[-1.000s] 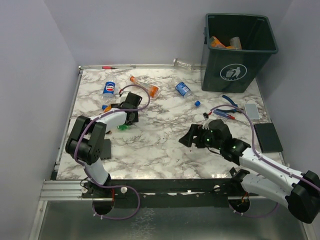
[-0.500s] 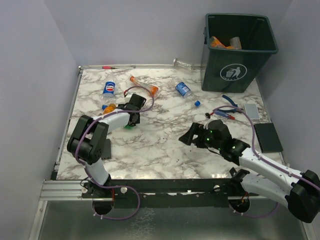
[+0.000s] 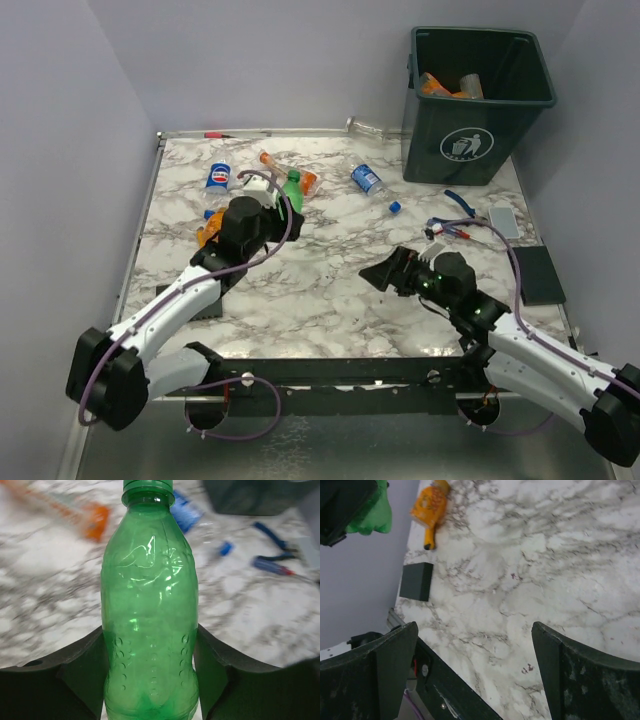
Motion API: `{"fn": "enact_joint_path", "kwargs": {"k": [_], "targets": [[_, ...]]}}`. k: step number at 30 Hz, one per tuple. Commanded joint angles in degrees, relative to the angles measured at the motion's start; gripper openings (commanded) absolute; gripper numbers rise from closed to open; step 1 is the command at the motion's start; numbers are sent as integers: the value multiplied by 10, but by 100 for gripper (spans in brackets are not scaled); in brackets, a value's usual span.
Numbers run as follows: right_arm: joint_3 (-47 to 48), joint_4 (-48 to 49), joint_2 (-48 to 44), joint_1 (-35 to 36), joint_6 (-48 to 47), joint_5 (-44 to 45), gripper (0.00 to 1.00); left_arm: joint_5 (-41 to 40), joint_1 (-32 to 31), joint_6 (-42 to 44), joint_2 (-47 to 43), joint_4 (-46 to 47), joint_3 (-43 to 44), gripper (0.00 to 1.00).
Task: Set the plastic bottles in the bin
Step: Pick up the plastic bottle at the center of the board.
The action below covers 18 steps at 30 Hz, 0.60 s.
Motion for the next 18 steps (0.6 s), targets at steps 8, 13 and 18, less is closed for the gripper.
{"fn": "enact_joint_path", "kwargs": {"k": [8,13,18], "targets": [[55,136,-73,3,-67,-61,97,406,-88,19,-47,316,-61,13],[29,192,-119,3,-41,-44,93,422,-94,-68,-90,523,-160,13],[66,236,-92,3,-39,-59,92,388,-114,-66,-129,527,-185,12]]}}
